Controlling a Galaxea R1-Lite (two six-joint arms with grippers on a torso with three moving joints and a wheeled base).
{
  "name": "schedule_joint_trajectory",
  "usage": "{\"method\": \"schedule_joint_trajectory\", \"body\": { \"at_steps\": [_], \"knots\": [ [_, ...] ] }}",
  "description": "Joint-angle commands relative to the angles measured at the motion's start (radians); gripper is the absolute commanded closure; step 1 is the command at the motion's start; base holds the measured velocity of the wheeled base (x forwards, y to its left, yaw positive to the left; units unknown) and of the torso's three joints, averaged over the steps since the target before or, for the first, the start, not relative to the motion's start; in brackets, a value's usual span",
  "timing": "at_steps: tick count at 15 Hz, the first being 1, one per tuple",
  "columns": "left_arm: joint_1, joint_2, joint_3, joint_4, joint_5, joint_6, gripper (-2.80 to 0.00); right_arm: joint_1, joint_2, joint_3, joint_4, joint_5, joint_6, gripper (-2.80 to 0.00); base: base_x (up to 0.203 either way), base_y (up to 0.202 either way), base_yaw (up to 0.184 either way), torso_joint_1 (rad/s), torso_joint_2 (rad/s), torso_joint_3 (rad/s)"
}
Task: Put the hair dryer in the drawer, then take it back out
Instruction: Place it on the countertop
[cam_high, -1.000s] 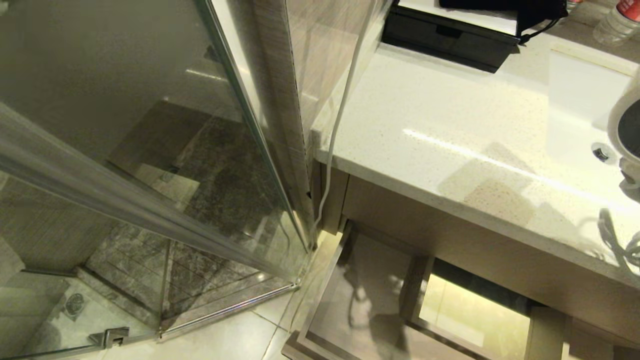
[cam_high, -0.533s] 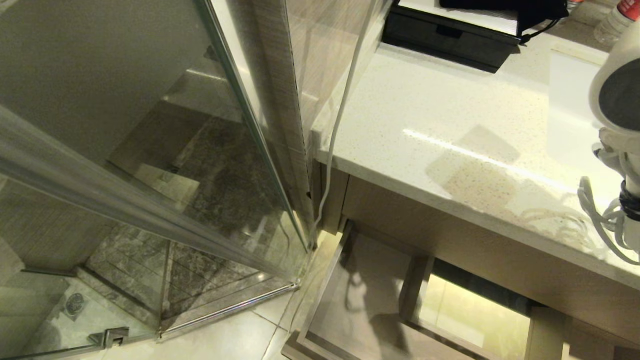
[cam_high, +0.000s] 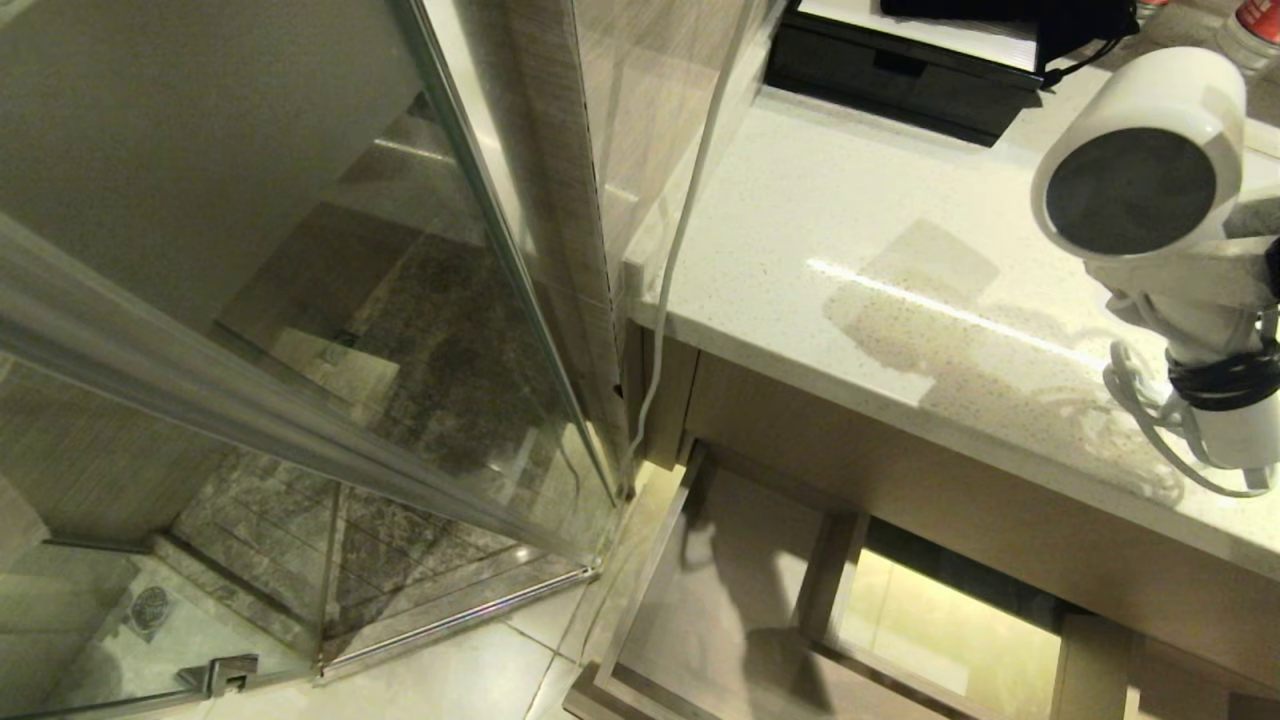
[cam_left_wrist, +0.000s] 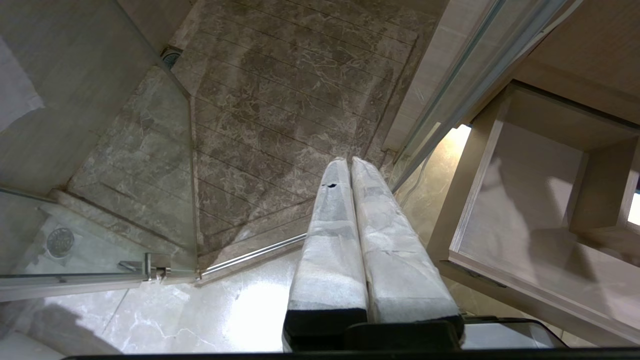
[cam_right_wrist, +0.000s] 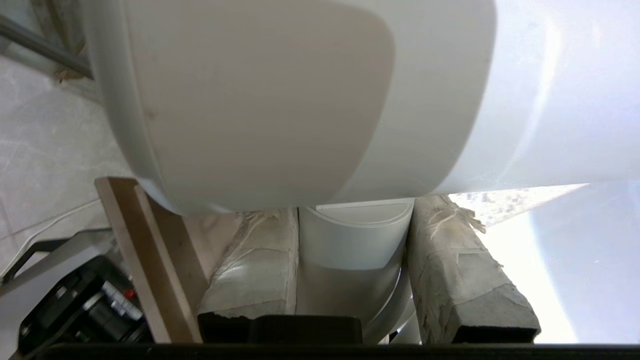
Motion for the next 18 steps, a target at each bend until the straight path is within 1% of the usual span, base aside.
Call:
{"method": "schedule_joint_trajectory", "body": {
  "at_steps": [1, 5, 8, 13, 18],
  "knots": [
    [0.000, 0.002, 0.000, 0.000, 0.000, 0.000, 0.00, 0.004, 0.059, -0.025, 0.018, -0.001, -0.004, 0.00, 0.000, 0.000, 0.000, 0.000, 0.00, 0.000],
    [0.000, 0.000, 0.000, 0.000, 0.000, 0.000, 0.00, 0.004, 0.125, -0.063, 0.070, -0.004, -0.001, 0.00, 0.000, 0.000, 0.000, 0.000, 0.00, 0.000],
    [0.000, 0.000, 0.000, 0.000, 0.000, 0.000, 0.00, 0.004, 0.192, -0.125, 0.106, -0.003, 0.003, 0.00, 0.000, 0.000, 0.000, 0.000, 0.00, 0.000],
    [0.000, 0.002, 0.000, 0.000, 0.000, 0.000, 0.00, 0.004, 0.291, -0.225, 0.109, -0.003, 0.009, 0.00, 0.000, 0.000, 0.000, 0.000, 0.00, 0.000],
    [0.000, 0.000, 0.000, 0.000, 0.000, 0.000, 0.00, 0.003, 0.335, -0.236, 0.107, -0.006, 0.016, 0.00, 0.000, 0.000, 0.000, 0.000, 0.00, 0.000]
  ]
}}
